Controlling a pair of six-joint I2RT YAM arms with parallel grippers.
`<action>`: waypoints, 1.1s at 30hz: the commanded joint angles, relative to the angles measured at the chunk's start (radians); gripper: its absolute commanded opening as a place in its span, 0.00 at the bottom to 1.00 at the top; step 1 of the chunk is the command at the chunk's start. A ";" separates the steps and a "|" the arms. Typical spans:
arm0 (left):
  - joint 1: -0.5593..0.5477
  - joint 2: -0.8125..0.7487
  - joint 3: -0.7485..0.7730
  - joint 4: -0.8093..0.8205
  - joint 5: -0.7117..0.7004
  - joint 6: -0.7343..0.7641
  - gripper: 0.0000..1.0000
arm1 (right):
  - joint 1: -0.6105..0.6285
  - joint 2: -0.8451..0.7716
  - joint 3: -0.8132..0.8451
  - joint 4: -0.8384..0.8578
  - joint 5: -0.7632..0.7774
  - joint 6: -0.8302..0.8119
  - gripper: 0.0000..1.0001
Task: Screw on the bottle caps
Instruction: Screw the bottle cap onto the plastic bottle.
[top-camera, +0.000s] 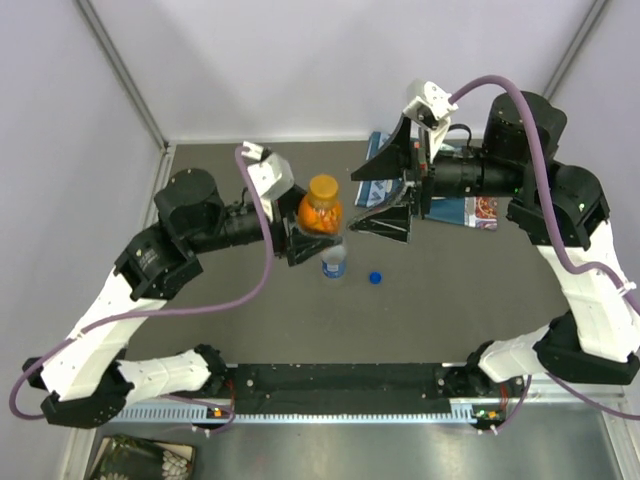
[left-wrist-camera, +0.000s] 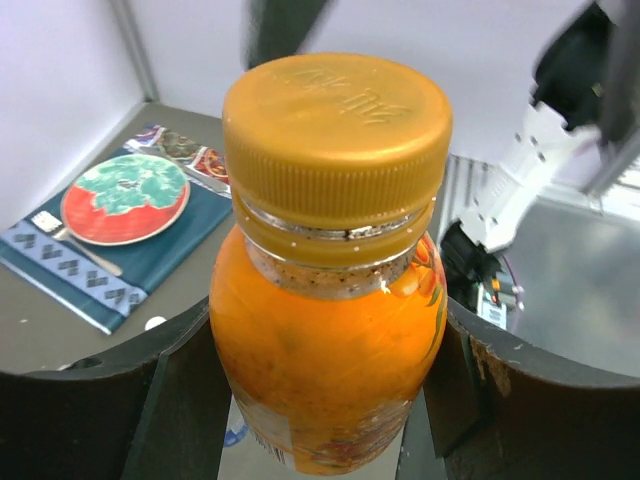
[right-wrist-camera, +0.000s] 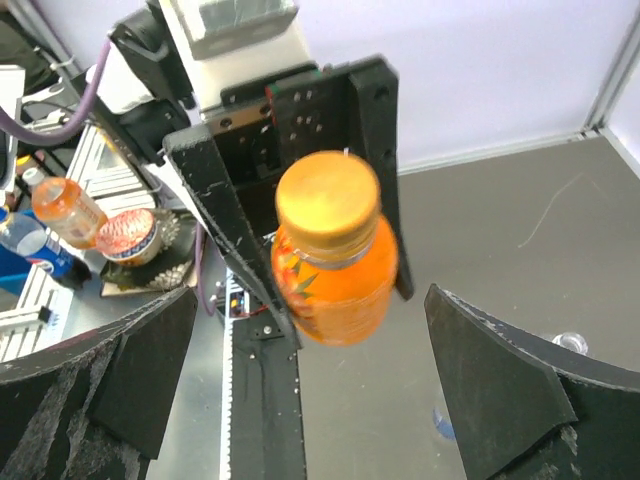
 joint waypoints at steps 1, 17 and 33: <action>0.002 -0.149 -0.211 0.305 0.229 0.032 0.07 | -0.035 -0.024 -0.028 0.080 -0.132 -0.110 0.98; 0.007 -0.134 -0.317 0.539 0.418 -0.127 0.00 | -0.055 -0.033 -0.177 0.453 -0.528 0.006 0.93; 0.005 -0.114 -0.346 0.557 0.451 -0.137 0.00 | -0.055 0.041 -0.247 0.837 -0.647 0.295 0.86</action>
